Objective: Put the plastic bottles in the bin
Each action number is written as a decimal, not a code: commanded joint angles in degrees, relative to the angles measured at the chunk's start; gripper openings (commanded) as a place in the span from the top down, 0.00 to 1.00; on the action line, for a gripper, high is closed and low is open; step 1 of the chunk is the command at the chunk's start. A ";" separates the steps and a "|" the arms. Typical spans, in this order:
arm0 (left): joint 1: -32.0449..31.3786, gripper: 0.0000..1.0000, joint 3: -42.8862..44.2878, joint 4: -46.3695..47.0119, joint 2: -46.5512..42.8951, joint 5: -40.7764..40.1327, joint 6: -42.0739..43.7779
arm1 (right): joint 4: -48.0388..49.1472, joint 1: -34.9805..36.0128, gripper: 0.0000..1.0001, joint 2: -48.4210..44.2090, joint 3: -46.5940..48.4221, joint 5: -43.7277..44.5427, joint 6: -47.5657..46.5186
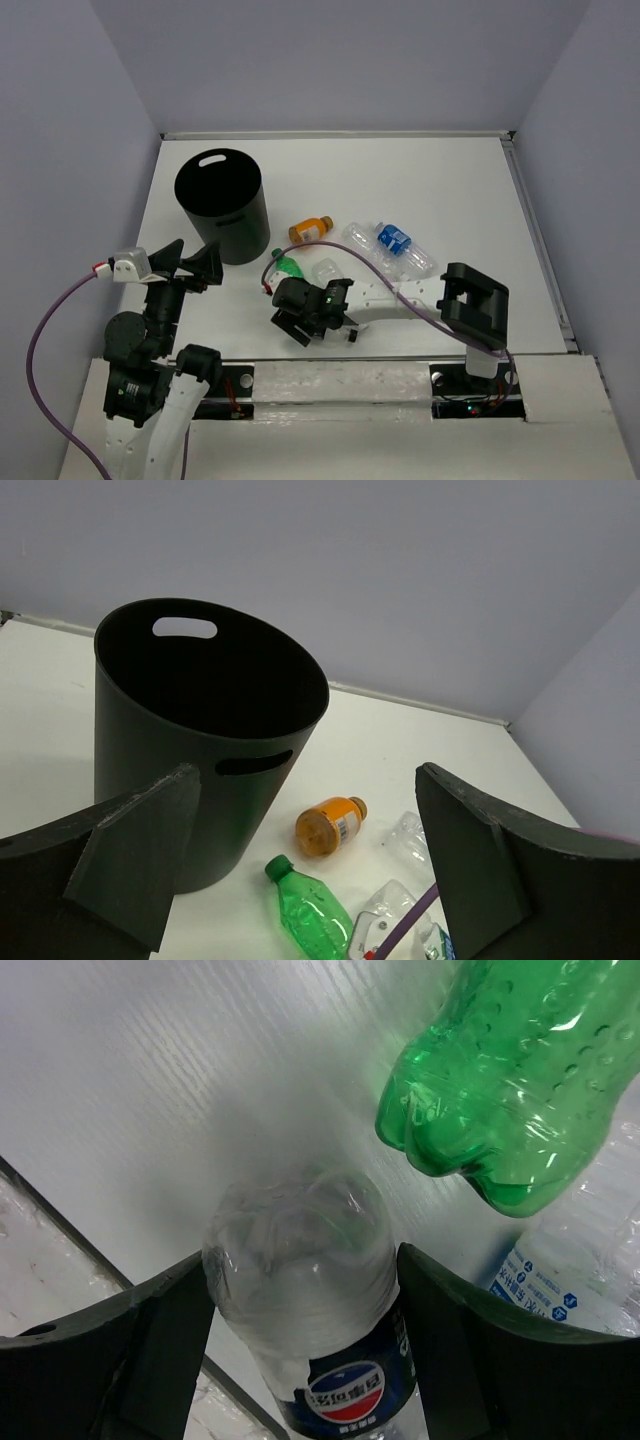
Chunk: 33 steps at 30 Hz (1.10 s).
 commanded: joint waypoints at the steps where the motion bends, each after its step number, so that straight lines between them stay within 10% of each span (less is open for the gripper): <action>1: 0.31 0.01 1.45 2.07 0.05 0.16 -0.13 | -0.13 0.42 0.25 0.72 2.87 -1.65 -0.01; 9: 0.22 0.01 1.18 2.25 -0.39 0.34 -0.39 | -0.12 2.80 0.63 -2.43 3.22 -1.31 1.39; 21: 0.13 0.01 -0.05 1.72 -0.57 -5.19 -2.59 | 9.67 -8.51 0.72 -17.65 23.77 -0.32 -5.81; 33: -1.45 0.01 -1.28 1.99 2.86 -4.06 -5.93 | 36.67 -17.85 0.71 5.98 56.12 -4.19 -3.80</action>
